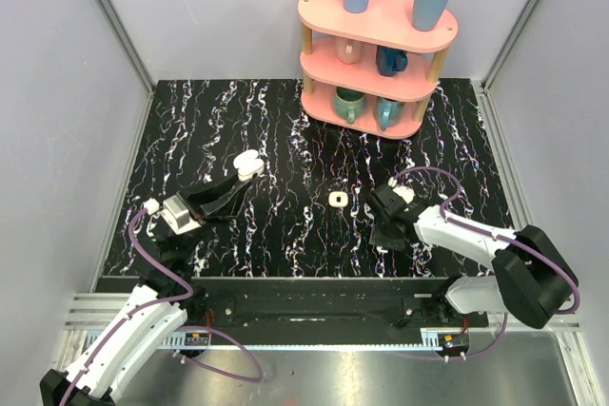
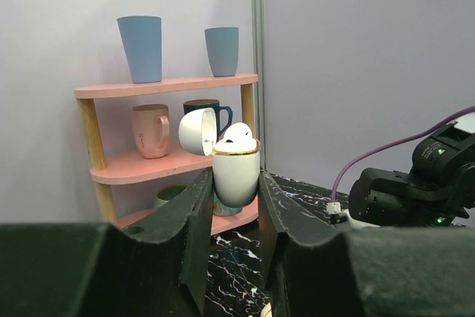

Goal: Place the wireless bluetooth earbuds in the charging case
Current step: Pick up the left earbud from the center of the board, then place the left earbud at the center of the board.

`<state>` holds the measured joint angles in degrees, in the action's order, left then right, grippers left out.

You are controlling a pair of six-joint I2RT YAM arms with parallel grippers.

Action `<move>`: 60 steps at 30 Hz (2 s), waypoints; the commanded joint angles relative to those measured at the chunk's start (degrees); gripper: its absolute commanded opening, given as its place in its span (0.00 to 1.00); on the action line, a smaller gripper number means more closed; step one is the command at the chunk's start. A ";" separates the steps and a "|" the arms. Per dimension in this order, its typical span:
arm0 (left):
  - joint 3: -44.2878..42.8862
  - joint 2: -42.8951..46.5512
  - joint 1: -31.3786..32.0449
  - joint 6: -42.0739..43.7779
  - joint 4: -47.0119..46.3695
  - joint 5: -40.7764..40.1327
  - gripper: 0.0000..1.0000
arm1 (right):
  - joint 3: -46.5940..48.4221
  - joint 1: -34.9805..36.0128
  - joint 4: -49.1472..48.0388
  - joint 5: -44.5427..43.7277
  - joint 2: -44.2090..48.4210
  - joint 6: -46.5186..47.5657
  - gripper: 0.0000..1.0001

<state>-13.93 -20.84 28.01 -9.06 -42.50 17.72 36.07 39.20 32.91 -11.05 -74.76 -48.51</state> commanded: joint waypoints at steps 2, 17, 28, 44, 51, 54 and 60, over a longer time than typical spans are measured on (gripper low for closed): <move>-1.80 0.10 -0.06 -0.34 -2.94 0.30 0.00 | 2.15 -0.18 3.31 1.02 1.46 3.15 0.46; -1.62 0.80 -0.15 -0.43 -2.50 0.13 0.00 | 4.09 0.79 2.69 1.38 -3.46 5.71 0.41; -1.62 0.45 -0.15 -0.43 -2.67 0.48 0.00 | 4.27 1.05 3.74 1.03 -3.55 4.92 0.33; -1.71 -0.16 -0.15 -0.61 -3.20 1.62 0.00 | 11.90 1.14 -0.29 1.03 6.46 3.34 0.15; -1.36 -1.57 -0.15 -0.34 -6.71 2.76 0.00 | 17.10 1.14 -19.57 1.38 15.16 -4.11 0.15; -1.18 -3.93 -0.15 -0.43 -9.69 3.46 0.00 | 13.77 1.14 -37.91 3.84 17.81 -8.42 0.13; -1.88 -6.49 -0.15 -0.96 -12.43 4.61 0.00 | 19.98 1.23 -42.80 8.06 12.19 -7.92 0.13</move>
<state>-13.91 -26.55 28.01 -9.47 -49.34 20.45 51.33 39.99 -3.44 -6.33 -58.96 -55.42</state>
